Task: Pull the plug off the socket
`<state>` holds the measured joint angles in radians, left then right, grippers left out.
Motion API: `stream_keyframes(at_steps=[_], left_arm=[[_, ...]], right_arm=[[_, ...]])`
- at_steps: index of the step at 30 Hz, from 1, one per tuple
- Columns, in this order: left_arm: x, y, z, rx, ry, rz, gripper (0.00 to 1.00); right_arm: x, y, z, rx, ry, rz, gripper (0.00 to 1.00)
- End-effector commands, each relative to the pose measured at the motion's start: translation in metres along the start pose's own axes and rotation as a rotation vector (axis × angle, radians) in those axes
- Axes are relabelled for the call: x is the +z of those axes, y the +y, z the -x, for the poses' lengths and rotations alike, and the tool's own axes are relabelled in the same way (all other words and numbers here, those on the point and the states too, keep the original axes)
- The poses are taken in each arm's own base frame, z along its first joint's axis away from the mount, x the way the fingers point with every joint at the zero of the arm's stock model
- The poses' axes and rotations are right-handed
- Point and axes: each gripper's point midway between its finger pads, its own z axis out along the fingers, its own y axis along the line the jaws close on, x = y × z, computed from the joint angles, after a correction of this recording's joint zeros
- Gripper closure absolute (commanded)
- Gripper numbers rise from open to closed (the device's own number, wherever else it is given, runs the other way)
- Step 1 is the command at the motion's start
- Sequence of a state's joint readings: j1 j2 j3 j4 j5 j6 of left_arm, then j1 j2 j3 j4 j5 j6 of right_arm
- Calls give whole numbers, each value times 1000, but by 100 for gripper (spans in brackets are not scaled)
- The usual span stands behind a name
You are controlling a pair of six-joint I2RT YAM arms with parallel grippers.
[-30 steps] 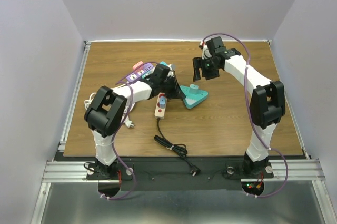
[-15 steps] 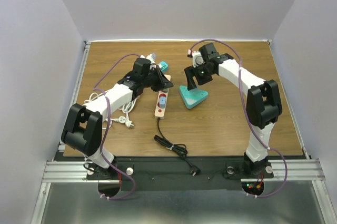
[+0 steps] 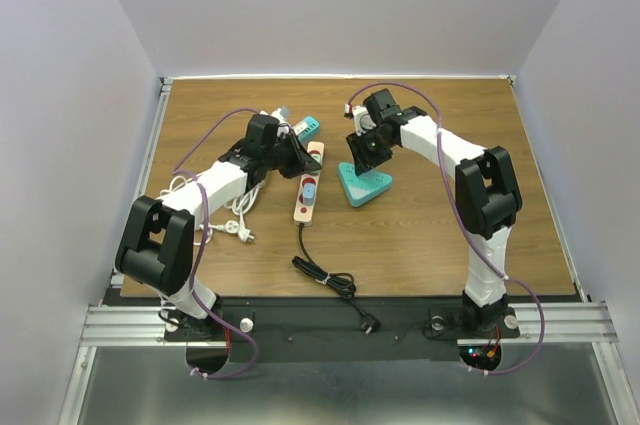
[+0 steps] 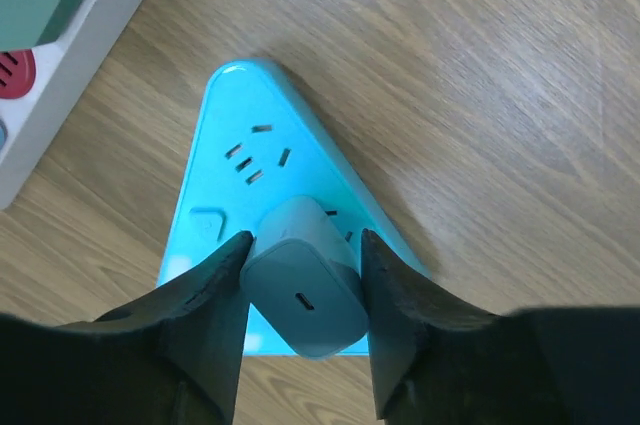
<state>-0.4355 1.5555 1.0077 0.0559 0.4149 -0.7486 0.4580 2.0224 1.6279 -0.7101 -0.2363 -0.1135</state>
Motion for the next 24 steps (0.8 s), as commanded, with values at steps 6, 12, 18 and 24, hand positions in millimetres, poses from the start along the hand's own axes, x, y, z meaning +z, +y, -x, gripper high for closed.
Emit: stream_keyframes(at_steps=[6, 12, 18, 24], left_arm=[[-11, -6, 8, 30, -29, -41, 100], [-7, -16, 12, 55, -15, -73, 100], [12, -40, 12, 109, 29, -118, 100], [40, -64, 3, 162, 82, -149, 100]], right_arm=[[-14, -30, 26, 72, -78, -202, 100], [-37, -55, 27, 352, -104, -413, 100], [-28, -42, -19, 836, 27, -465, 100], [-10, -28, -34, 1088, 2, -424, 100]])
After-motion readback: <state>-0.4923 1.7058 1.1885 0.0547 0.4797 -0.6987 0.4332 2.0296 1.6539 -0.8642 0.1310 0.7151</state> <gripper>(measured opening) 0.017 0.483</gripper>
